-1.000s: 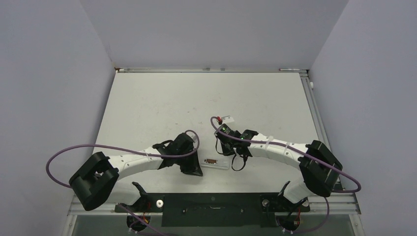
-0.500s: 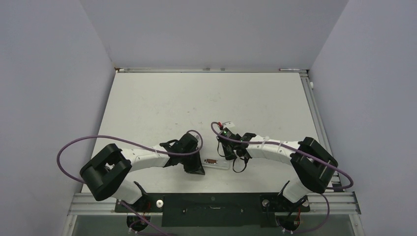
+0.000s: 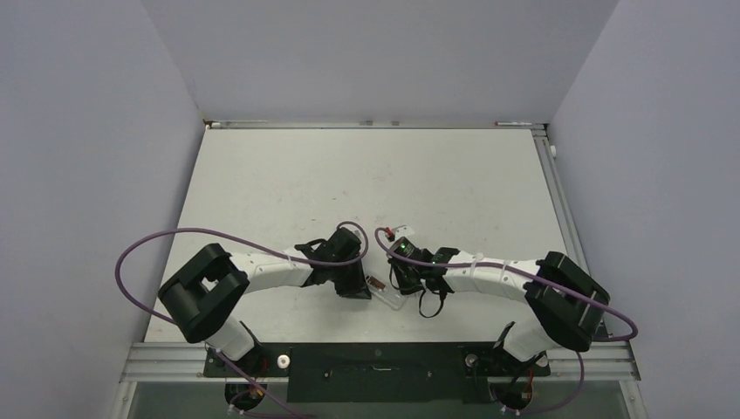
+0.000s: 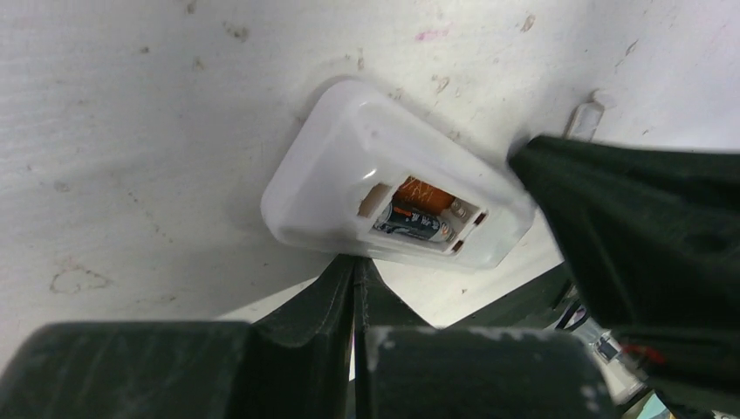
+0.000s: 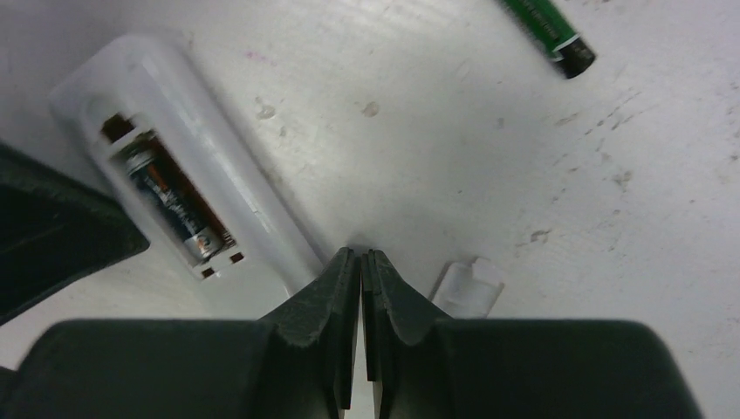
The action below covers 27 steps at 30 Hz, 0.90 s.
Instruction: Load the batteries into the remote control
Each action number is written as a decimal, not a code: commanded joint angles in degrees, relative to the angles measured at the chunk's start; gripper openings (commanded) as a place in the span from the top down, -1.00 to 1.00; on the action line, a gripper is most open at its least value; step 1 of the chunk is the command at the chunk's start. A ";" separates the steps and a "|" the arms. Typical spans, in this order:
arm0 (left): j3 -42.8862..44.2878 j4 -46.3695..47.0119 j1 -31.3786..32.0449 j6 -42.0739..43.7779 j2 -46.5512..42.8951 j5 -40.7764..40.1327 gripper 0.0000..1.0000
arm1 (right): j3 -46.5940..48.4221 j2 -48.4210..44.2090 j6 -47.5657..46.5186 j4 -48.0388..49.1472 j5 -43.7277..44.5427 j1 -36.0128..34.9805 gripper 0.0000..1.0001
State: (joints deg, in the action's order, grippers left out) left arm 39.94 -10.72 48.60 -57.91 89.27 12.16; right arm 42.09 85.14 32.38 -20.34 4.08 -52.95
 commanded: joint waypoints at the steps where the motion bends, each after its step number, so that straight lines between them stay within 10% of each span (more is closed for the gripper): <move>1: 1.64 -2.00 -0.79 1.54 2.59 -5.10 1.00 | -2.23 -1.97 2.71 -0.82 -1.35 -3.86 0.83; 27: -1.72 -12.01 -9.29 7.63 -9.26 -11.64 1.00 | 8.70 8.30 11.03 3.97 3.69 -15.96 0.83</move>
State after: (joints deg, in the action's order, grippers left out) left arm 39.72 -18.44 40.60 -52.16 84.47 3.95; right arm 47.35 91.29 42.92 -16.95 4.82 -68.36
